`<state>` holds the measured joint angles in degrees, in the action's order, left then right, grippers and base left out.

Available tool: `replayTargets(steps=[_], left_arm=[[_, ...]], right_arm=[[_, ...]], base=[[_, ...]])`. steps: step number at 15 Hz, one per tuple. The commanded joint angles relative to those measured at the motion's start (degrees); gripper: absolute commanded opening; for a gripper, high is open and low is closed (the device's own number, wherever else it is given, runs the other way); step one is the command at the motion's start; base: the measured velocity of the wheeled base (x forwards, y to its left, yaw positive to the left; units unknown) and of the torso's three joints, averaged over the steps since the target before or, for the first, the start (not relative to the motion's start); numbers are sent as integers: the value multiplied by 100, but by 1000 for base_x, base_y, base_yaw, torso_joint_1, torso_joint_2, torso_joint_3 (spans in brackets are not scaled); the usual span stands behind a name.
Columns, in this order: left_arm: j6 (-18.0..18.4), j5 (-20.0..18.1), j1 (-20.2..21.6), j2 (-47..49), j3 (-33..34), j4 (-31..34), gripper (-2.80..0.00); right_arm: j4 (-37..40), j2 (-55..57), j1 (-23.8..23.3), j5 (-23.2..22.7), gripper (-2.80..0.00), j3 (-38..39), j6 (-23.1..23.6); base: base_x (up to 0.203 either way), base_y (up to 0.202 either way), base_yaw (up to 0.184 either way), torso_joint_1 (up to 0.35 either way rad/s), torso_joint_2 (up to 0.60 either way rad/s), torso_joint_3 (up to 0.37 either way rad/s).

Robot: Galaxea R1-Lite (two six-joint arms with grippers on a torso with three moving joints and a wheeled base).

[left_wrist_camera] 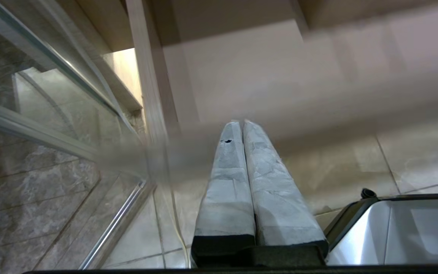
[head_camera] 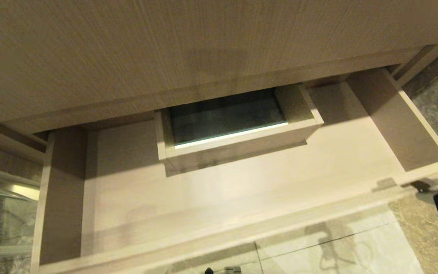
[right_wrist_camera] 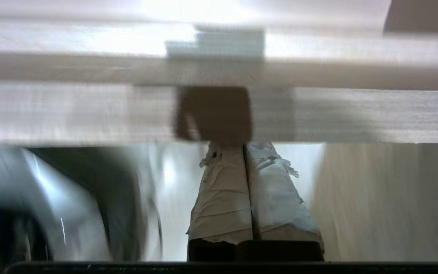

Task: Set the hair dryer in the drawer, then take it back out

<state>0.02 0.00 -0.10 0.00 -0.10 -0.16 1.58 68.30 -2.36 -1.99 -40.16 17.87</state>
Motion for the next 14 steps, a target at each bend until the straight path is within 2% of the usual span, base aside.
replayTargets(steps=[1, 2, 4, 7, 9, 12, 14], left_arm=[[-2, 0, 1, 9, 1, -2, -280], [-2, 0, 1, 9, 1, -2, -280], [-2, 0, 1, 0, 1, -2, -280], [-2, 0, 1, 9, 1, -2, -280], [-2, 0, 1, 9, 1, -2, -280], [-2, 0, 1, 9, 1, -2, -280], [-2, 0, 1, 0, 1, -2, -280]], right_arm=[[-1187, 658, -4, 4, -280, -299, -197], [-1326, 780, -11, 6, -280, -457, -262], [-1024, 599, -74, -33, -280, -402, -290], [-60, 29, -113, -78, -280, -281, -283], [412, -318, -106, -441, -280, -218, -324], [940, -675, -86, -673, -280, -149, -897], [1017, -877, -97, -711, -280, 58, -941]], base=[[0, 0, 0, 0, 0, 0], [0, 0, 0, 0, 0, 0], [0, 0, 0, 0, 0, 0], [0, 0, 0, 0, 0, 0], [0, 0, 0, 0, 0, 0], [0, 0, 0, 0, 0, 0], [0, 0, 0, 0, 0, 0]])
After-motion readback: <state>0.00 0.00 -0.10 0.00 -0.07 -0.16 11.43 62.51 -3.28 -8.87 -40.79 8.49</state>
